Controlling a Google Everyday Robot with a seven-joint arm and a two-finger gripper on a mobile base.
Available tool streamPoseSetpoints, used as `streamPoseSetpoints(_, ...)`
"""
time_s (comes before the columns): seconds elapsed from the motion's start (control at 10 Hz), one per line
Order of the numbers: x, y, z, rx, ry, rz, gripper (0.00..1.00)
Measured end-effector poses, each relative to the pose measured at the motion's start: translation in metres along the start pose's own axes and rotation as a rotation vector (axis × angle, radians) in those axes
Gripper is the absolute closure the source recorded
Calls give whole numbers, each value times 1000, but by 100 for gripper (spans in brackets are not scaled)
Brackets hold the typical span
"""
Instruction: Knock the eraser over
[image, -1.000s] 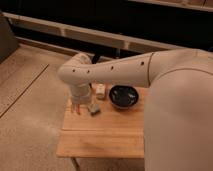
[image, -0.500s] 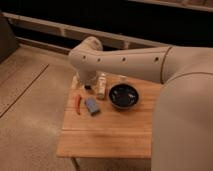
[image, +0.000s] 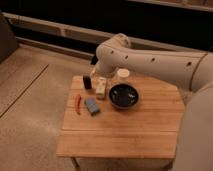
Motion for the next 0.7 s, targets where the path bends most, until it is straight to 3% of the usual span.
streamPoseSetpoints(0.3, 1, 4, 2, -8, 6, 2, 35)
streamPoseSetpoints(0.4, -7, 2, 11, 9, 4, 0, 35)
streamPoseSetpoints(0.7, -34, 21, 67, 72, 24, -84, 35)
